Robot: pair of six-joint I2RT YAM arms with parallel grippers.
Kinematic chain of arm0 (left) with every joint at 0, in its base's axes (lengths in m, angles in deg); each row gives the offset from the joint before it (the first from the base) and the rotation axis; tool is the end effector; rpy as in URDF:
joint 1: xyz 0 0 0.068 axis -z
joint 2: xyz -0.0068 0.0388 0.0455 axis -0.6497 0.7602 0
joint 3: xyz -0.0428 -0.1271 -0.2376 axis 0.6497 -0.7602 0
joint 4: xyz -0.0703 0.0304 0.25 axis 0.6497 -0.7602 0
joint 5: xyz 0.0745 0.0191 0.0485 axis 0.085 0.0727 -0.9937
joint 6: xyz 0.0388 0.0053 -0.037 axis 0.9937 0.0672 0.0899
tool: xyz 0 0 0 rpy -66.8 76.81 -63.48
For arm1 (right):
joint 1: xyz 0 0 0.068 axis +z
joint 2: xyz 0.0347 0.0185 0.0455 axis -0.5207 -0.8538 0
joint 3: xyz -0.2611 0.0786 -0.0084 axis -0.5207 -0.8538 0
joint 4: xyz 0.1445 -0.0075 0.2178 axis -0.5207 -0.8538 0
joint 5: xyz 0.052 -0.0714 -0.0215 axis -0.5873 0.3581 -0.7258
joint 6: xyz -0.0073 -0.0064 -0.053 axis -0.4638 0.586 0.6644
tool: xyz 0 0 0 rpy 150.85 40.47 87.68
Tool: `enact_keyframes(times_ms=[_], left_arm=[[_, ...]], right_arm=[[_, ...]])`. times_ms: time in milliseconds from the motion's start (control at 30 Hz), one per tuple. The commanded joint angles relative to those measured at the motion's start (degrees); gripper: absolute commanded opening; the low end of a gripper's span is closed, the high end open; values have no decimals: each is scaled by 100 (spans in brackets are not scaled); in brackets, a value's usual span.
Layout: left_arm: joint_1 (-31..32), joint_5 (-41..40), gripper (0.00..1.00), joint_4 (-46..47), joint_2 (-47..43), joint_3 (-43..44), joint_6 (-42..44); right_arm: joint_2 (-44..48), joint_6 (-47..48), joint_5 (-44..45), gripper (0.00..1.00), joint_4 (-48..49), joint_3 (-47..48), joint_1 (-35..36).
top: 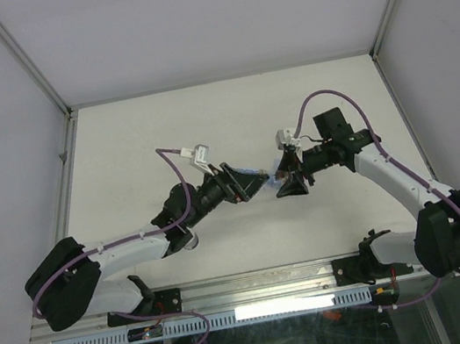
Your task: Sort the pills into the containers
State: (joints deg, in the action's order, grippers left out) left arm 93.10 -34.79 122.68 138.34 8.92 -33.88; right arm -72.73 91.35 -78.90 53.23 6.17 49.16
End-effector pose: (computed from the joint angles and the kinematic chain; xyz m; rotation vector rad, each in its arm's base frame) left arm 0.1646 -0.2169 0.2342 0.0677 1.7651 -1.3856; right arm 0.2124 0.1016 0.2578 -1.4594 1.5463 1.0975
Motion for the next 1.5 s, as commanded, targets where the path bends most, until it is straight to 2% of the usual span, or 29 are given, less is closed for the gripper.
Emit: enact_keyframes(times_ms=[0, 67, 267, 567, 733, 967, 1100, 1200, 1367, 1467], left_arm=[[51, 281, 99, 478, -780, -288, 779], [51, 433, 99, 416, -1116, -419, 1079], [42, 1666, 99, 961, -1991, -675, 2099], [68, 2801, 99, 1375, -2213, -487, 3458], [69, 2835, 99, 1037, -1976, -7, 3701], [60, 2765, 99, 2106, -1373, -14, 3605], [60, 2930, 99, 1690, -1276, 69, 3985], [60, 2909, 99, 1375, -1329, 75, 4247], [51, 2840, 99, 2073, -1402, -226, 4104], [51, 2743, 99, 1940, -1465, -192, 3969]], right_arm=[[393, -98, -569, 0, 20, 286, -38], [522, -99, -653, 0, 14, 287, -52], [807, -153, -1074, 0, -36, 312, -62], [1141, 6, -1260, 0, -309, 397, 110], [1343, 52, -995, 0, -278, 398, 404], [1340, 52, -748, 0, -281, 474, 640], [1398, 100, -630, 0, -340, 494, 640], [1424, 288, -687, 0, -386, 433, 644], [1432, 895, -978, 0, -741, 405, 546], [1520, 873, -1213, 0, -677, 327, 237]])
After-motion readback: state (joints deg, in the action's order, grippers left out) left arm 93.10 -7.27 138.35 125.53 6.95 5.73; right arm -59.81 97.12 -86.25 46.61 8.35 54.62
